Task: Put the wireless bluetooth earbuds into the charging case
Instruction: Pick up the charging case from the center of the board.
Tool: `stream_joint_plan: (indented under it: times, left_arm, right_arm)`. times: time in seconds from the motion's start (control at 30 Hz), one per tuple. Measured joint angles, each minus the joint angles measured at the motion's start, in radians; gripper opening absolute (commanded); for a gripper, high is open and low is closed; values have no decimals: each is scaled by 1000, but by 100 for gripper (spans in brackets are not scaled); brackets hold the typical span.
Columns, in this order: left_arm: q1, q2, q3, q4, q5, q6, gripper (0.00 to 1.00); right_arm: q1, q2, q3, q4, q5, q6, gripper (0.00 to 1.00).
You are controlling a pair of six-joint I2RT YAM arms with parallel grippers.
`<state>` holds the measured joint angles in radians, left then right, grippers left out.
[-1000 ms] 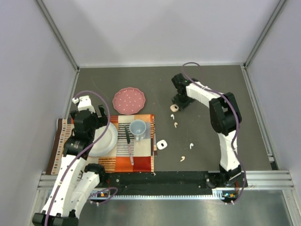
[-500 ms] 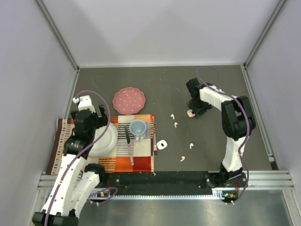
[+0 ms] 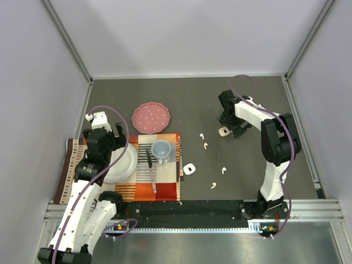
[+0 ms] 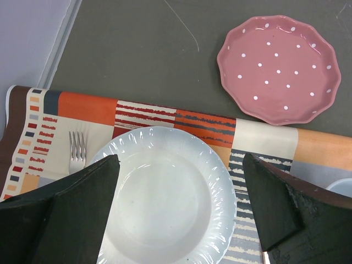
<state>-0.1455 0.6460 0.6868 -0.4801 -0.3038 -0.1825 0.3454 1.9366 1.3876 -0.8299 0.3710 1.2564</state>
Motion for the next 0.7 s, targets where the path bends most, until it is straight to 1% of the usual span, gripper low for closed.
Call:
stream_joint_plan:
  times: [0.33,0.43,0.47,0.53,0.6,0.67,0.7]
  left_arm:
    - [0,-2,0,0,5,2,99]
    - [0,-2,1,-1,12,2,99]
    - [0,-2,1,-1,14,2,99]
    - [0,-2,2,-1,19,2,99]
    - [0,-2,2,-2,21,2,99]
    - [0,-2,2,-3,23,2,99]
    - [0,-2,2,-3,23,2,99]
  right_arm:
    - [-2,-174,23,-3,61,-167,99]
    - [-8,-196,23,9,39,-208,99]
    - [-11,-194,23,15,19,-214,95]
    - [-17,-185,20,23,-14,-208,92]
    - [-22,-175,19,26,-52,-182,82]
    - [-26,-172,14,32,-86,-145,78]
    - [-26,-170,13,30,-103,-114,73]
